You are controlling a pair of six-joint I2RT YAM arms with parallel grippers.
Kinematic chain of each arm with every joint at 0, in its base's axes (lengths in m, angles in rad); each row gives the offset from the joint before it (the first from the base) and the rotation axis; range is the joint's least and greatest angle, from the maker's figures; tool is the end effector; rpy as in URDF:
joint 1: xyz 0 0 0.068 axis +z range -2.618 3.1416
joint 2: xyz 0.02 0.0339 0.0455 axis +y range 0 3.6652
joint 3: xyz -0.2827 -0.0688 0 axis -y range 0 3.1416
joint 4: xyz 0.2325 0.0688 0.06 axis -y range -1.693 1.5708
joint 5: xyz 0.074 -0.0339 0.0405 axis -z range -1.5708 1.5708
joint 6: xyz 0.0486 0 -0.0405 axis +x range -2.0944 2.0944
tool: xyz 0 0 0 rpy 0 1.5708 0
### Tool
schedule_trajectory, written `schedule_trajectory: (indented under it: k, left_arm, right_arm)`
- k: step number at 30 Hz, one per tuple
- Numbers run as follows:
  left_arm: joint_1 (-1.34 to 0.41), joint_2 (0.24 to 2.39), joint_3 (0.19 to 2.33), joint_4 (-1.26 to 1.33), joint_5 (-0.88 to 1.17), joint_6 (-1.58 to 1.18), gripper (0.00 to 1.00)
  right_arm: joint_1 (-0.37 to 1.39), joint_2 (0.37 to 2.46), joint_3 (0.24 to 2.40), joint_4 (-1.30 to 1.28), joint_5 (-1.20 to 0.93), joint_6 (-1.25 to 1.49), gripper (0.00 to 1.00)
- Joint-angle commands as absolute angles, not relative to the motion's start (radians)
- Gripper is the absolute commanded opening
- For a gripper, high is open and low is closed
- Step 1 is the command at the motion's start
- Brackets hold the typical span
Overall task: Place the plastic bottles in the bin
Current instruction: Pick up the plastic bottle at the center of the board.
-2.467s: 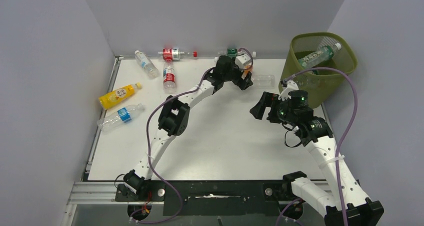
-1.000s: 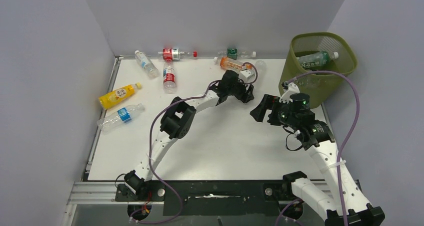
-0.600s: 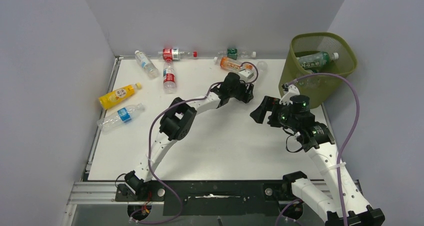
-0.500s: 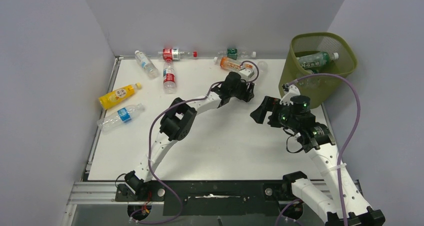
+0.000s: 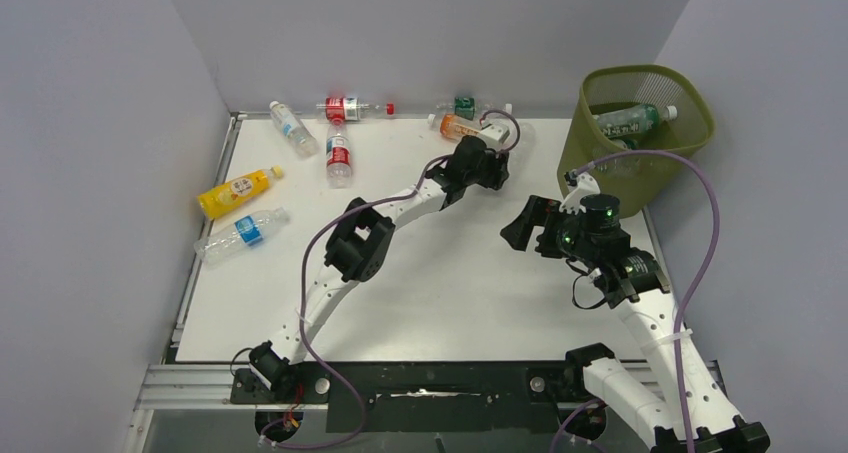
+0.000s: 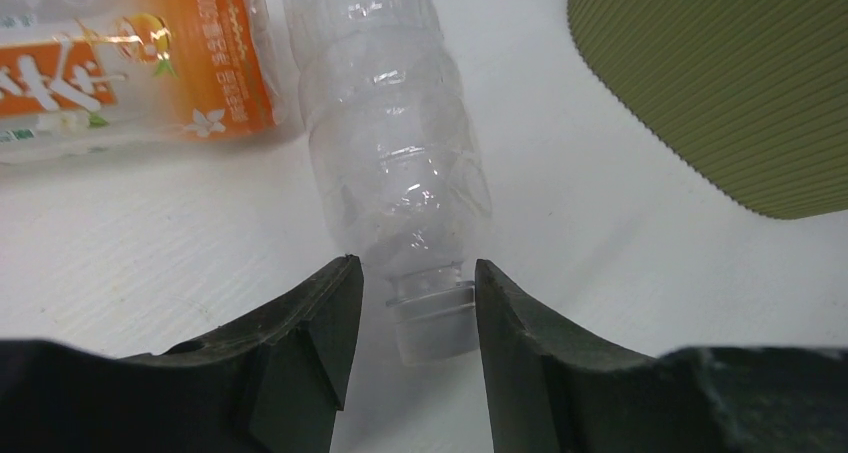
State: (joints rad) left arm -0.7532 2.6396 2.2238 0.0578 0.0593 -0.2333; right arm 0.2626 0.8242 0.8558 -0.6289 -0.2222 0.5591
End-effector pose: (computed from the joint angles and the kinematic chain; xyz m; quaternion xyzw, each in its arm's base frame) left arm 0.4500 -0.4258 0.1676 0.2274 0.7894 -0.2912 0.4902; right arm 0.1507 0.0516 0.3200 0.0785 0.8764 0.2755 0.3870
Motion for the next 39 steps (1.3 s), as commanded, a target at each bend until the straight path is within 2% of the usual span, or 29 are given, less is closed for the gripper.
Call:
schedule_trajectory:
  k: [1, 7, 23, 30, 39]
  left_arm:
    - [-0.755, 2.664, 2.271, 0.043, 0.056, -0.252, 0.44]
    - [-0.754, 2.663, 2.253, 0.037, 0.051, -0.262, 0.44]
    - [-0.746, 2.629, 2.237, 0.040, 0.069, -0.258, 0.24]
    - [-0.741, 2.455, 2.000, 0.109, 0.083, -0.256, 0.24]
    - [-0.741, 2.141, 1.563, 0.199, 0.105, -0.273, 0.24]
  right_arm:
    - [0.261, 0.812, 0.855, -0.574, -0.231, 0.563, 0.98]
    - [0.260, 0.814, 0.845, -0.565, -0.233, 0.565, 0.98]
    - [0.259, 0.820, 0.843, -0.561, -0.227, 0.562, 0.98]
    - [0.259, 0.832, 0.872, -0.574, -0.220, 0.549, 0.98]
    - [0.250, 0.858, 0.911, -0.576, -0.215, 0.535, 0.98]
